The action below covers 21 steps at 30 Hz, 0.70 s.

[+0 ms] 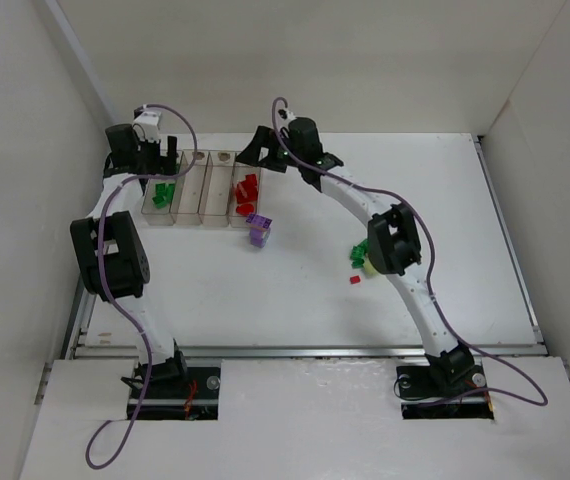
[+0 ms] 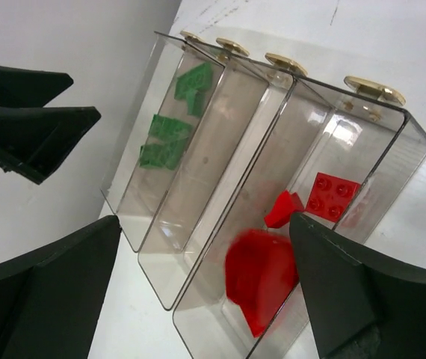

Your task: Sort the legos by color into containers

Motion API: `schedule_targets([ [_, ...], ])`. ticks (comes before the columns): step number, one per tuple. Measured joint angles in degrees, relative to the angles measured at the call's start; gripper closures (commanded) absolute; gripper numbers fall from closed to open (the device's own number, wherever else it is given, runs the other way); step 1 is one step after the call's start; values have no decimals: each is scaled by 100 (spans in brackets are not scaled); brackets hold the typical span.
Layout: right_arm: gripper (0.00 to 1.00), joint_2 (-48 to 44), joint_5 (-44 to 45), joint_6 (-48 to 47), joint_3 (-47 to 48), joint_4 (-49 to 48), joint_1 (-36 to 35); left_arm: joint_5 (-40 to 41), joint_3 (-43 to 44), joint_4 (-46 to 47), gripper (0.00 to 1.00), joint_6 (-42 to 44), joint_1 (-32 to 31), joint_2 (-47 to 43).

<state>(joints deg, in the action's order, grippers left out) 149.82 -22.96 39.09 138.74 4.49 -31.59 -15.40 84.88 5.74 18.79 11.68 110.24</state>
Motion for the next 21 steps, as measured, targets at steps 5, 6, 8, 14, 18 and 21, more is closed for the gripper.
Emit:
schedule_targets([
  [5, 0, -4, 59, -101, -83, 2, -35, -328, 42, -310, 1, -184, 0, -15],
  [6, 0, -17, 79, -166, -92, 4, -35, -398, 66, -382, 1, -190, 0, -15],
  [8, 0, -101, 136, -315, -127, 24, -35, -507, 157, -527, 1, -175, -11, -15],
  [14, 0, -1840, 511, -785, -1711, 251, 72, -719, 568, -787, 1, 66, -94, -44],
  [18, 0, -3456, 1491, -1198, -2437, 1244, 409, -669, 734, -855, 1, 365, -214, -111],
  [21, 0, -4122, 2723, -1572, -2389, 2269, 697, -428, 807, -894, 1, 748, -420, -153],
])
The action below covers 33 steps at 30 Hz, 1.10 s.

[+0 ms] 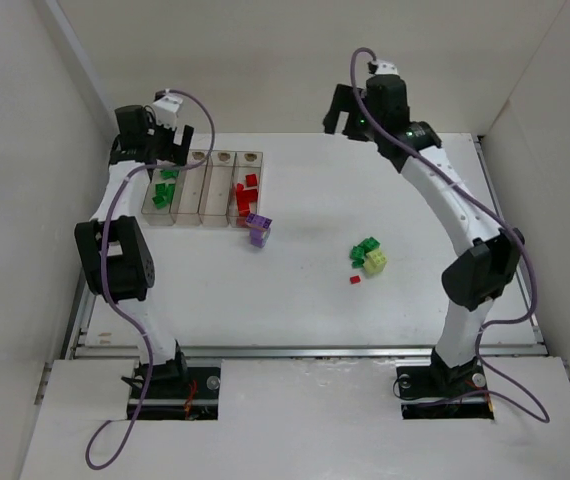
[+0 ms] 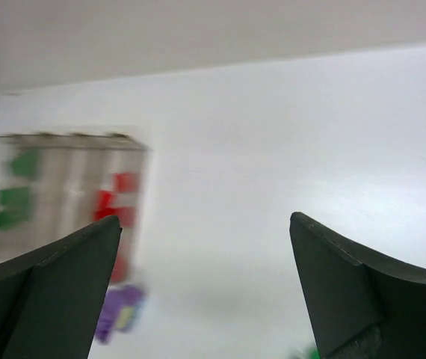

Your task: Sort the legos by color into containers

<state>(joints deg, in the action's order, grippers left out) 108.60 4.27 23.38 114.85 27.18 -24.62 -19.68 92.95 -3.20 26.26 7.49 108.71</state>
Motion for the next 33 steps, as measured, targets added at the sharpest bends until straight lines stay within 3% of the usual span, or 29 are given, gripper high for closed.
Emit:
schedule_targets([
  [3, 0, -127, 927, -227, -61, 1086, 175, 374, 20, -42, 1, 374, -367, -24],
  [5, 0, -59, 1027, -422, -463, 1523, 195, 592, 31, -74, 1, 599, -654, -24],
  [10, 0, -63, 98, -1154, -2015, 1657, 20, 1126, 26, -142, 1, 1117, -1292, -94],
  [13, 0, -179, -476, -1805, -2385, 1427, -448, 1495, -118, -133, 0, 1088, -1451, -304],
  [18, 12, 146, -1276, -2736, -1486, 1049, -1397, 1991, -339, -291, 0, 133, -1294, -800],
  [23, 16, 892, -1934, -3119, -417, 507, -1539, 2076, -586, -828, 0, -1209, -813, -1379],
  [33, 29, 2015, -2319, -3534, 22, 426, -1668, 2669, -1263, -1172, 0, -1709, -785, -2098],
])
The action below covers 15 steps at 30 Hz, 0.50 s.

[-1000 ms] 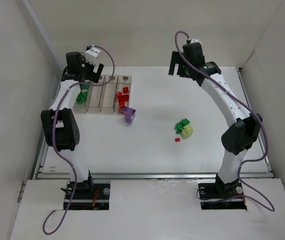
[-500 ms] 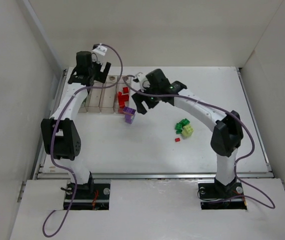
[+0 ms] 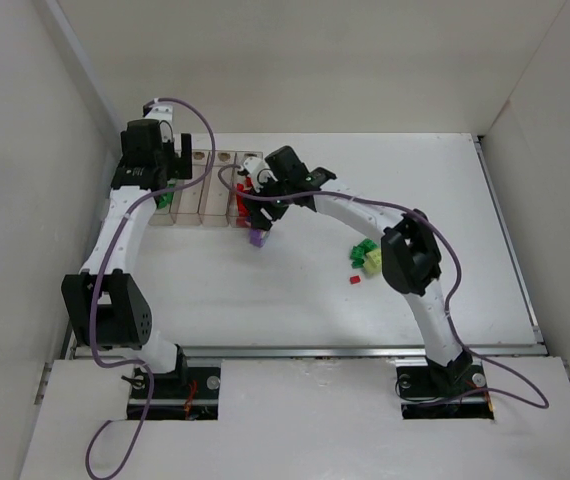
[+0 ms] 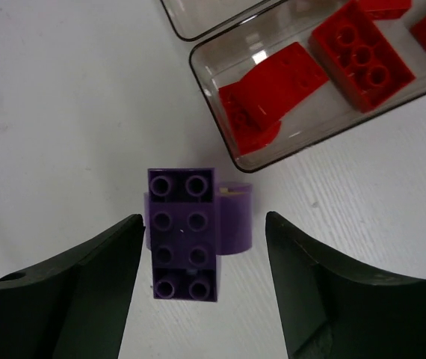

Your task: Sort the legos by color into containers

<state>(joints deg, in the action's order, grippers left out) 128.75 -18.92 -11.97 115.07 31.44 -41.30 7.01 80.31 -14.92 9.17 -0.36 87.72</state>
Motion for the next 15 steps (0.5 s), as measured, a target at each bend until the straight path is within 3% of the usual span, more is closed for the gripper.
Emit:
schedule_targets([
  [5, 39, 120, -44, -17, 48, 13, -118, 57, -98, -76, 1, -28, 0, 0],
  [8, 52, 120, -33, 4, 98, -9, -149, 61, -103, -76, 1, -35, 0, 0],
  [9, 72, 120, -31, 11, 103, -15, -149, 59, -103, -79, 1, -35, 0, 0],
  [11, 91, 120, -15, 42, 103, -24, -149, 52, -103, -79, 4, -33, 0, 0],
  [13, 100, 120, 0, 70, 103, -24, -146, 24, -103, -79, 7, -24, 0, 0],
  [15, 100, 120, 24, 125, 103, -24, -144, -59, -103, -87, 11, 28, 0, 0],
])
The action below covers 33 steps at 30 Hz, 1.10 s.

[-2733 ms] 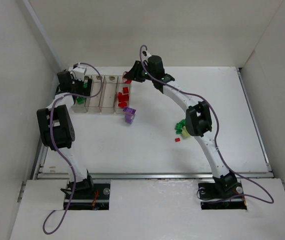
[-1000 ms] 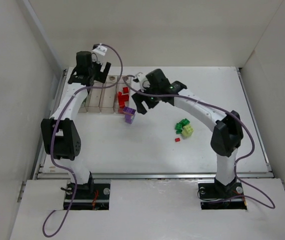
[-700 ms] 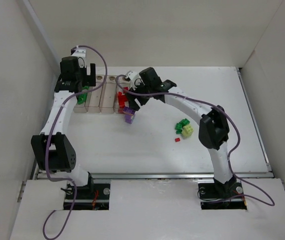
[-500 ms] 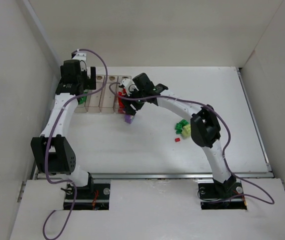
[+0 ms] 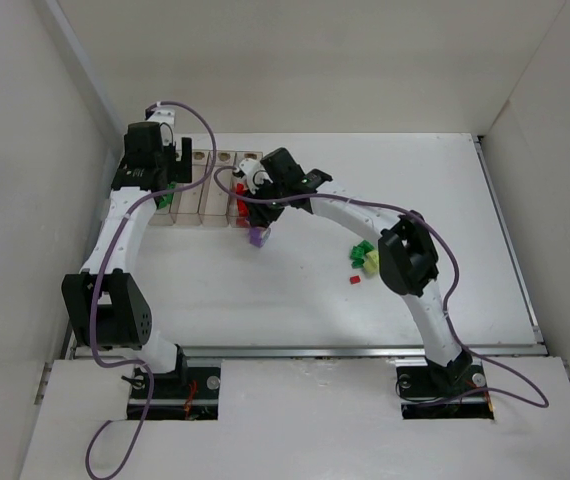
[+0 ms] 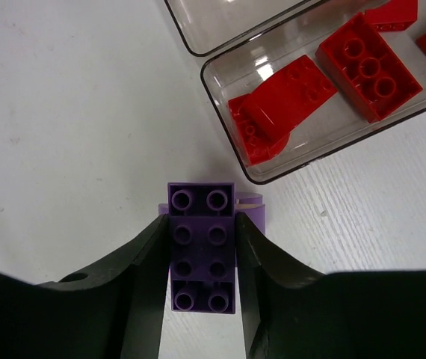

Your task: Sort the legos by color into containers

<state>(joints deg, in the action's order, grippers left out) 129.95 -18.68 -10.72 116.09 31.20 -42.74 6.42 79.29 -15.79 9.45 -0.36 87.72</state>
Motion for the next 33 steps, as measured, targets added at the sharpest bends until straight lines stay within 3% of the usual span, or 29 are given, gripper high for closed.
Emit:
schedule_targets([
  [5, 100, -28, -4, 326, 0, -11, 57, -297, 0, -101, 13, 238, 0, 0],
  [9, 100, -219, -588, 1154, -133, -223, 400, -949, -7, -225, 15, 684, 7, -20],
  [12, 100, -723, -909, 2002, -555, -625, 935, -1698, -181, -249, 1, 1327, -83, -232],
  [13, 100, -890, -944, 2221, -654, -717, 1093, -1910, -282, -260, 1, 1530, -162, -361],
  [17, 100, -1526, -957, 3021, -798, -1097, 1637, -2710, -828, -55, 1, 2378, -942, -1097],
  [21, 100, -1845, -1064, 3558, -822, -1425, 1565, -3198, -1040, 367, 1, 2822, -1980, -1486],
  [25, 100, -1891, -1211, 3884, -973, -1602, 1375, -3259, -1038, 734, 1, 2857, -2441, -1287],
  [33, 100, -1891, -1355, 4122, -1147, -1617, 1329, -2175, -970, 1047, 2, 2527, -2588, -295],
])
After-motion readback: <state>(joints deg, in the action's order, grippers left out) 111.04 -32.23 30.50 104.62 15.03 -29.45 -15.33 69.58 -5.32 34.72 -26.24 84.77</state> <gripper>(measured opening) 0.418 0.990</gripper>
